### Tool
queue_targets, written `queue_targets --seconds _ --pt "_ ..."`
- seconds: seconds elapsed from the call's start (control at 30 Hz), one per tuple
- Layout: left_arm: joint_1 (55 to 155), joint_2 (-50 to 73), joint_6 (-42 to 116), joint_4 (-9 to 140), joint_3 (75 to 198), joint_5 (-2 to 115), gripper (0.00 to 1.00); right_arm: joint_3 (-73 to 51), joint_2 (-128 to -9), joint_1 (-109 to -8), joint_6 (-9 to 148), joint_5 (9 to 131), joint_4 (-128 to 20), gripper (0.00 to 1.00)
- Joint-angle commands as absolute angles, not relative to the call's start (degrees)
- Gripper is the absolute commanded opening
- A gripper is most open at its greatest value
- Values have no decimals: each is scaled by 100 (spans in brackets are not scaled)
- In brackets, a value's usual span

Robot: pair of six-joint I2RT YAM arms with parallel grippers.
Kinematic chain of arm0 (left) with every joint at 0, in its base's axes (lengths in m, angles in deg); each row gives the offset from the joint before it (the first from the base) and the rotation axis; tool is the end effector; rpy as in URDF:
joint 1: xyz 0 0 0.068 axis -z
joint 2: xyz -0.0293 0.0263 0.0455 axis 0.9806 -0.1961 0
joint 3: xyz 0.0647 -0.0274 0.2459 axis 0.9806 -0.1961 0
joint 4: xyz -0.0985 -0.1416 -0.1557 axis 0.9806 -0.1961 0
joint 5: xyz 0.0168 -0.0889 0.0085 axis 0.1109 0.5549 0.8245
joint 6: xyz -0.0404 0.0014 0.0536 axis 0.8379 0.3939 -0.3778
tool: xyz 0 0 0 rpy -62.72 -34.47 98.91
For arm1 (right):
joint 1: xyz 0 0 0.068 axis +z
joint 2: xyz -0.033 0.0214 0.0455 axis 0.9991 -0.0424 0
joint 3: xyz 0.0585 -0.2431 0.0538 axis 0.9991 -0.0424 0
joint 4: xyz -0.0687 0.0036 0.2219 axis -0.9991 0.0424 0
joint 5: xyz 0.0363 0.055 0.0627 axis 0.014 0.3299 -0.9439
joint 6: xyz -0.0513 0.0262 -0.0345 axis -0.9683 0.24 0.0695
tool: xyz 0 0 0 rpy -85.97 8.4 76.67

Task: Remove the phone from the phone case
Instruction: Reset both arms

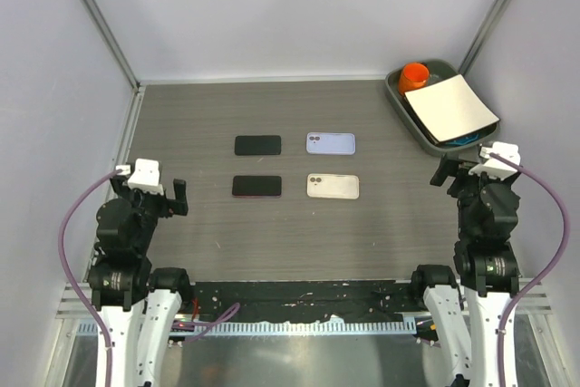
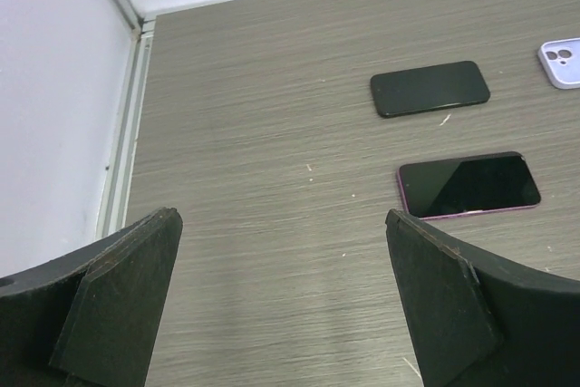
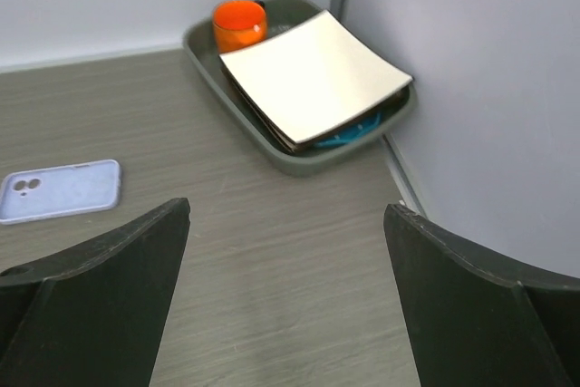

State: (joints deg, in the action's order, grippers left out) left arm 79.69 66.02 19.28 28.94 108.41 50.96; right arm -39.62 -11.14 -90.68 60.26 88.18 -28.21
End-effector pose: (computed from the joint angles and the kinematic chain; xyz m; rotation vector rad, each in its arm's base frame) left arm 0.0871 -0.0042 0.3155 0.1434 1.7584 0.0191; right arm 0.0927 -0.0147 0.3454 0.1483 1.6247 -0.2212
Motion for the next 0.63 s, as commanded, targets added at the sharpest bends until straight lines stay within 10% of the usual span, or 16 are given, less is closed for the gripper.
queue_targets --seconds 0.0,0.6 --pt "7896 6886 1989 3073 10653 4645 100 -4340 -919 -9065 6261 9665 -3348 94" --pt "7896 6921 2077 3178 10573 4557 100 -4482 -708 -9073 6261 10149 -3392 94"
